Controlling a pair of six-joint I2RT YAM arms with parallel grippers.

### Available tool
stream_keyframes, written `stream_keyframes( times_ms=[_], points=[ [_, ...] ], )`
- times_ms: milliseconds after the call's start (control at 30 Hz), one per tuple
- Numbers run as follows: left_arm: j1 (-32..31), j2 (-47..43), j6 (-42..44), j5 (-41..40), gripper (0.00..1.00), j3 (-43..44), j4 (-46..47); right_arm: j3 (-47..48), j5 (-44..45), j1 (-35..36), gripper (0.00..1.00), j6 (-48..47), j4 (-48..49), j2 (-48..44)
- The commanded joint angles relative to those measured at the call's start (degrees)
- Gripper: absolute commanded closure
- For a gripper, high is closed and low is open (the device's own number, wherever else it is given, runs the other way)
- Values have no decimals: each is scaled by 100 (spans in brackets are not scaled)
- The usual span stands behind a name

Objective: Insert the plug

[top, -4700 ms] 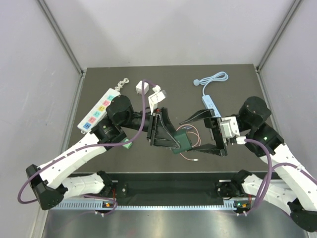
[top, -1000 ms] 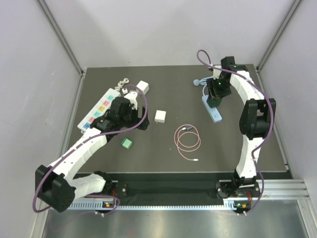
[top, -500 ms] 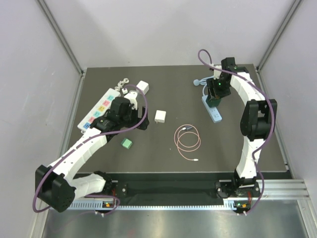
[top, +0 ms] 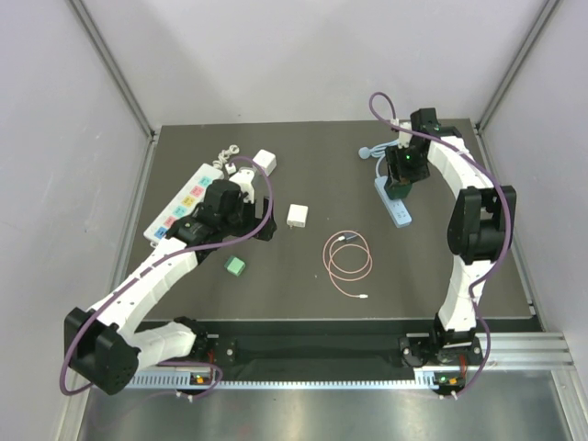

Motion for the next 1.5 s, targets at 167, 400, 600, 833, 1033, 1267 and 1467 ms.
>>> stream_keyframes(
  times_ms=[167,400,600,833,1033,1267,1467],
  points=[
    [-12,-202,59,-42,2,-15,235,-387,116,4,100,162,292,-213],
    [-20,-219,59,-42,2,-23,226,-563,63,21,100,382,610,-265],
    [-29,-246,59,-42,2,-23,226,-467,98,30,100,461,636,-204],
    [-38,-255,68,-42,2,-23,217,-458,160,39,100,470,786,-248],
    [-47,-246,77,-42,2,-23,217,-387,248,39,100,373,750,-186],
    [-56,-255,77,-42,2,-24,218,-545,309,127,100,399,777,-221],
    [-56,-263,77,-51,2,-32,209,-765,379,215,100,443,830,-265]
  ],
)
